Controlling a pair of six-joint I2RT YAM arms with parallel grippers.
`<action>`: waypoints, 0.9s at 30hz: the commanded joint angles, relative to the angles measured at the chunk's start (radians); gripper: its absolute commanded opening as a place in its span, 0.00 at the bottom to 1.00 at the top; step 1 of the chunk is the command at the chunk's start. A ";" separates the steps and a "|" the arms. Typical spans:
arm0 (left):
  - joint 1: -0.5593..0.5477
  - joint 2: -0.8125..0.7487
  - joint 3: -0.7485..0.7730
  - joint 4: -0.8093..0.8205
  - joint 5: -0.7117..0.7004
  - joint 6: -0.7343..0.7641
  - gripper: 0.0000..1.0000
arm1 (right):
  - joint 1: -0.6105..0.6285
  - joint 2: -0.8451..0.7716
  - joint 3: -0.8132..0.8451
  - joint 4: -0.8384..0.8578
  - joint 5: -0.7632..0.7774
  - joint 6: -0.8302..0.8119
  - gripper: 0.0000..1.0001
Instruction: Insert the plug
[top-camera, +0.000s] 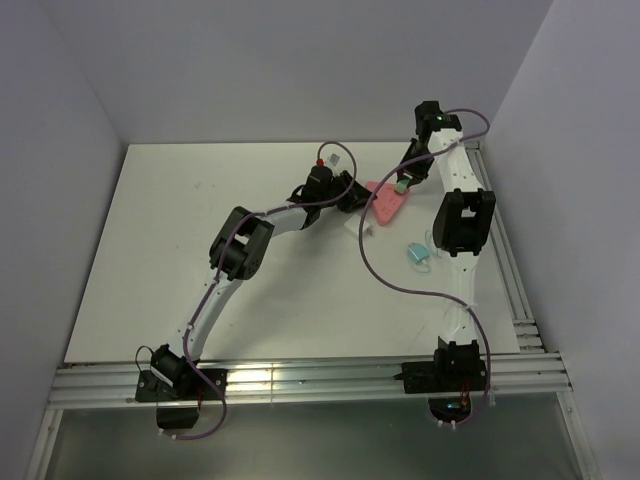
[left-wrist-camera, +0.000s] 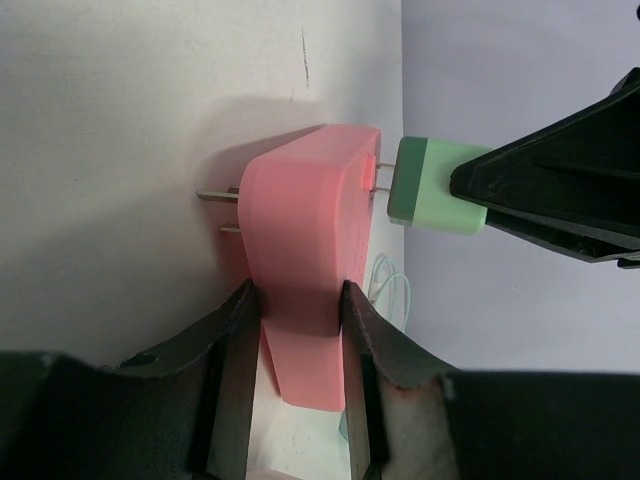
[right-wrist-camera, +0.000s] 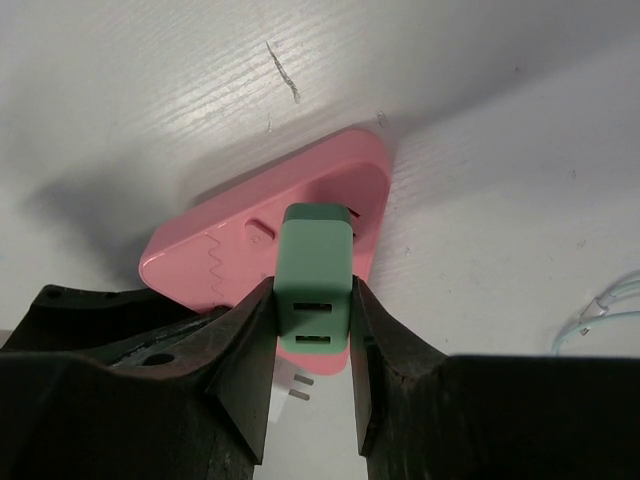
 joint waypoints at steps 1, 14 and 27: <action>-0.013 -0.006 -0.029 -0.106 0.010 0.064 0.00 | 0.033 0.127 -0.021 -0.056 0.054 -0.045 0.00; -0.013 -0.029 -0.086 -0.088 0.036 0.068 0.00 | 0.028 0.019 -0.245 0.049 -0.005 -0.043 0.00; -0.010 -0.144 -0.291 -0.016 0.079 0.093 0.00 | 0.085 -0.109 -0.482 0.136 0.010 -0.033 0.00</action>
